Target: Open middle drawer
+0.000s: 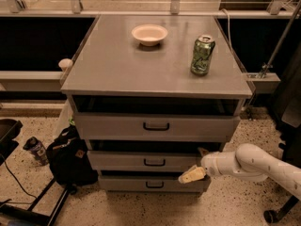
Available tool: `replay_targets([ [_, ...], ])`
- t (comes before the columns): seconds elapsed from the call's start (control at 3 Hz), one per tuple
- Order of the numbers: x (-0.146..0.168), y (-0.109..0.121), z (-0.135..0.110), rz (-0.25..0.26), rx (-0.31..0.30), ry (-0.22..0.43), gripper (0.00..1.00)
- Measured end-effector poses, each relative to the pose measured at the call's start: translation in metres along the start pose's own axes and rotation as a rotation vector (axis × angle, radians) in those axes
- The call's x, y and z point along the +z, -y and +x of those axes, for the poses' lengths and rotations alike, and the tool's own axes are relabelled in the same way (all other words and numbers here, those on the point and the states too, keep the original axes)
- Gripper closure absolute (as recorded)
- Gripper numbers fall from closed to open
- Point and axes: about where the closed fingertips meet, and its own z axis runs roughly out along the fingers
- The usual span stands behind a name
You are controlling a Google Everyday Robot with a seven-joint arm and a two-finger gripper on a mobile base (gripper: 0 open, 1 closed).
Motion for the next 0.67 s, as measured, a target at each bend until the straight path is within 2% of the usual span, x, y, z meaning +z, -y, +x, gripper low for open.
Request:
replay_targets([
  [0.33,0.0000,0.0000,0.0000,0.000,0.000,0.000,0.17],
  [0.67,0.0001,0.0000,0.0000,0.000,0.000,0.000,0.19],
])
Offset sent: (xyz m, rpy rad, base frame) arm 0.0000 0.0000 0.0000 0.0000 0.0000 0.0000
